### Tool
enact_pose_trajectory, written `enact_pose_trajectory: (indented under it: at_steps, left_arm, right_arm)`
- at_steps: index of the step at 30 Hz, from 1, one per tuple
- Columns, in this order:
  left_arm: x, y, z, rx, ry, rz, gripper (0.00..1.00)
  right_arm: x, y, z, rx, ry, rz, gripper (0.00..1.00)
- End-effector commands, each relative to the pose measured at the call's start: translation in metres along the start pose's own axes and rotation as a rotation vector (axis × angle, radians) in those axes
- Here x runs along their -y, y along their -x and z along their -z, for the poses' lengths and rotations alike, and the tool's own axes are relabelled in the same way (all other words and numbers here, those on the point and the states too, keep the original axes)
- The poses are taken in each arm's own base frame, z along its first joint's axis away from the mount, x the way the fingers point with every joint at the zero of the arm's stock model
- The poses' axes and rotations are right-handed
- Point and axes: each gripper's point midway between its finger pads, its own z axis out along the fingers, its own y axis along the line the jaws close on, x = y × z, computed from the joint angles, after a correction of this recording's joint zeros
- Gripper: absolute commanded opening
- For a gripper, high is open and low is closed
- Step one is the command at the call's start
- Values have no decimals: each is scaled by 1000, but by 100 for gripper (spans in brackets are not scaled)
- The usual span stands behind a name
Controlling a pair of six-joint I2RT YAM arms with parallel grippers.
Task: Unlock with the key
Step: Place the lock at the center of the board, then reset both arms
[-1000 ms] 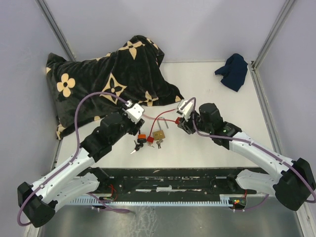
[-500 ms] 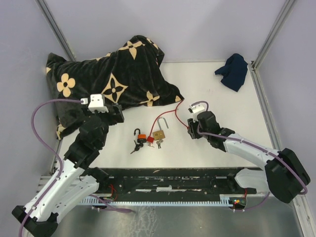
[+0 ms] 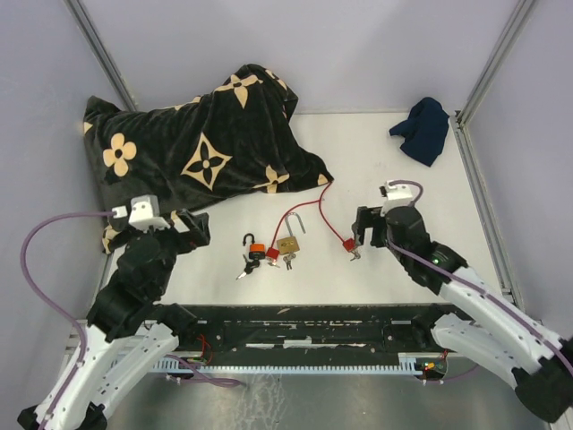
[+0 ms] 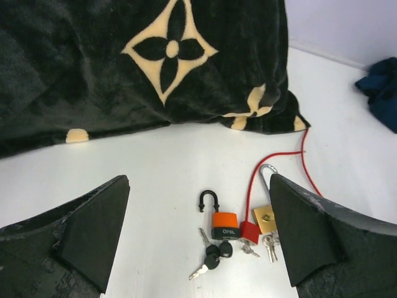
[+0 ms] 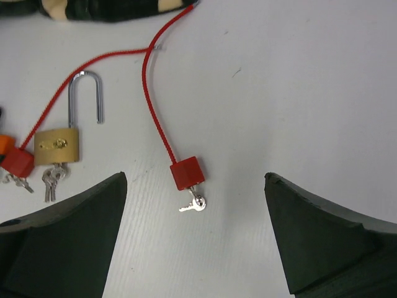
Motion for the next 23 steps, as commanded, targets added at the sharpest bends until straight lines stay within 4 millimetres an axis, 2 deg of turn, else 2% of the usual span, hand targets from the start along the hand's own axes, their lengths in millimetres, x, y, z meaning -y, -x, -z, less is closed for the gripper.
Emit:
enact_pose_trajectory:
  at_steps: [1, 5, 9, 18, 23]
  left_arm:
    - [3, 16, 25, 54, -76, 116, 99]
    - [-3, 16, 34, 108, -101, 169, 99]
    - [-5, 12, 35, 133, -111, 195, 99]
    - [-8, -16, 26, 63, -93, 172, 99]
    - [-10, -14, 26, 76, -88, 169, 99]
  right_arm:
    - [43, 37, 50, 129, -216, -142, 99]
    - [58, 54, 89, 219, -221, -99, 99]
    - [70, 62, 114, 308, -231, -132, 99]
    - [76, 61, 125, 353, -232, -142, 99]
    - [75, 62, 125, 358, -230, -143, 99]
